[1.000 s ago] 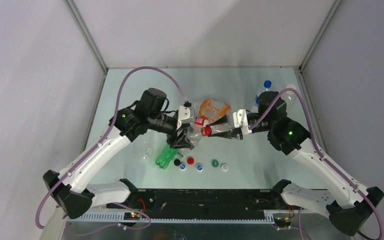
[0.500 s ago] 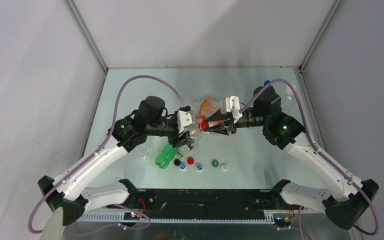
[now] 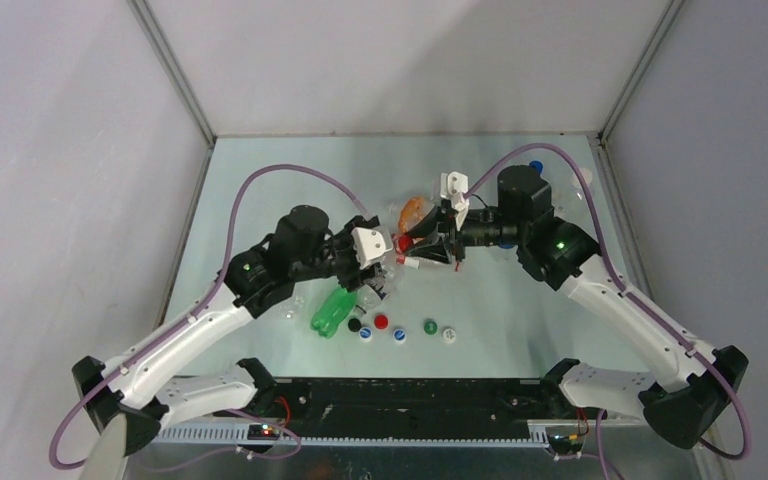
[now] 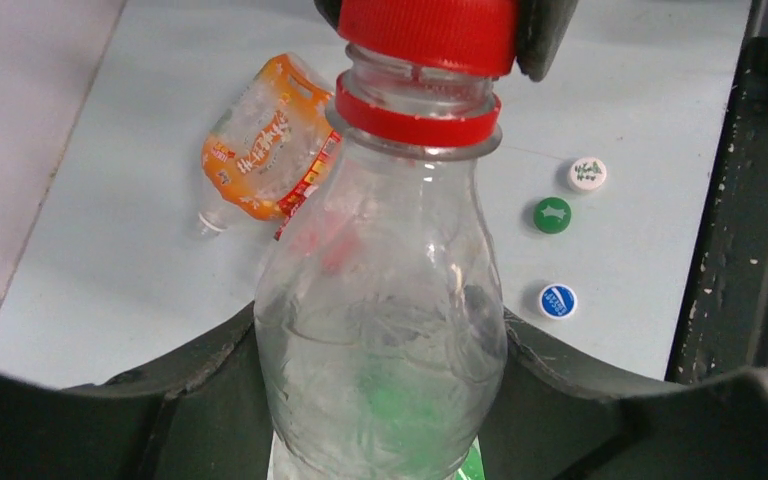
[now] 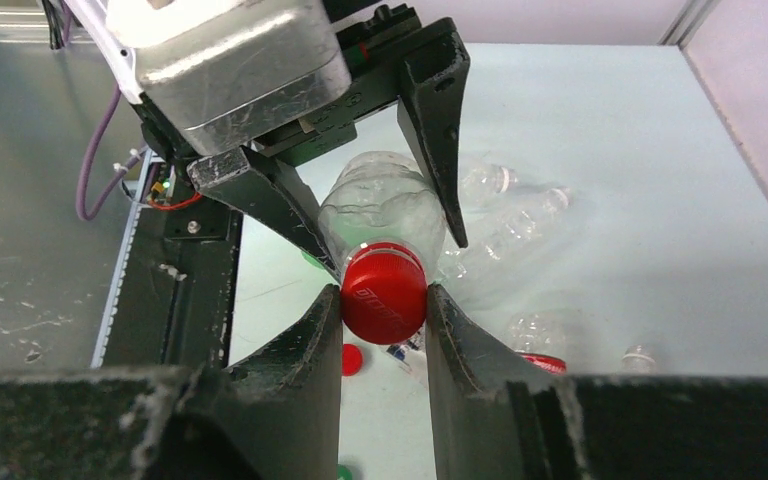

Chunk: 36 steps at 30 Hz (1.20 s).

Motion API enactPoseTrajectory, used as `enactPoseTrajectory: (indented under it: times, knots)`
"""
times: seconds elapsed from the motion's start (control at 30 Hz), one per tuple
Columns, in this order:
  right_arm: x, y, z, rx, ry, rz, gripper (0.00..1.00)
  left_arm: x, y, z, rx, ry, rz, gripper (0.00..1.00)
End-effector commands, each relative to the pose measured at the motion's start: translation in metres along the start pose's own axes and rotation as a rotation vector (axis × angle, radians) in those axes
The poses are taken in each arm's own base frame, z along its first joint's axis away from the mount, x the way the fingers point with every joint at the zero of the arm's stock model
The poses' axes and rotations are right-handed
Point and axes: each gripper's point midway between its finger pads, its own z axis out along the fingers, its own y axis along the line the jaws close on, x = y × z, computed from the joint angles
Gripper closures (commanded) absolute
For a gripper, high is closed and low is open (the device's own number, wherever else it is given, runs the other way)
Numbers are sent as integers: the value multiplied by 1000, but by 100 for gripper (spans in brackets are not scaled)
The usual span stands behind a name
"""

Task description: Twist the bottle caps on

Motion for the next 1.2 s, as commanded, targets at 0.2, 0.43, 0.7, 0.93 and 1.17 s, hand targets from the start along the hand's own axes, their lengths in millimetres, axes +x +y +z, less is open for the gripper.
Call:
enactPoseTrajectory:
  times: [0.2,0.43,0.7,0.93,1.17]
  knots:
    - [18,29,6,-132,65,59,100,-76,4,-7,20,-243,130,77]
    - [22,38,-4,-194,66,-158,100,-57,-17,-4,224,-150,49,78]
    - [14,49,-9,-277,6,-402,100,-55,-29,-9,323,-124,33,78]
    - [18,52,-11,-309,-2,-519,100,-48,-35,-8,368,-91,31,79]
    - [20,46,-9,-303,30,-595,100,-49,-33,-4,366,-95,40,81]
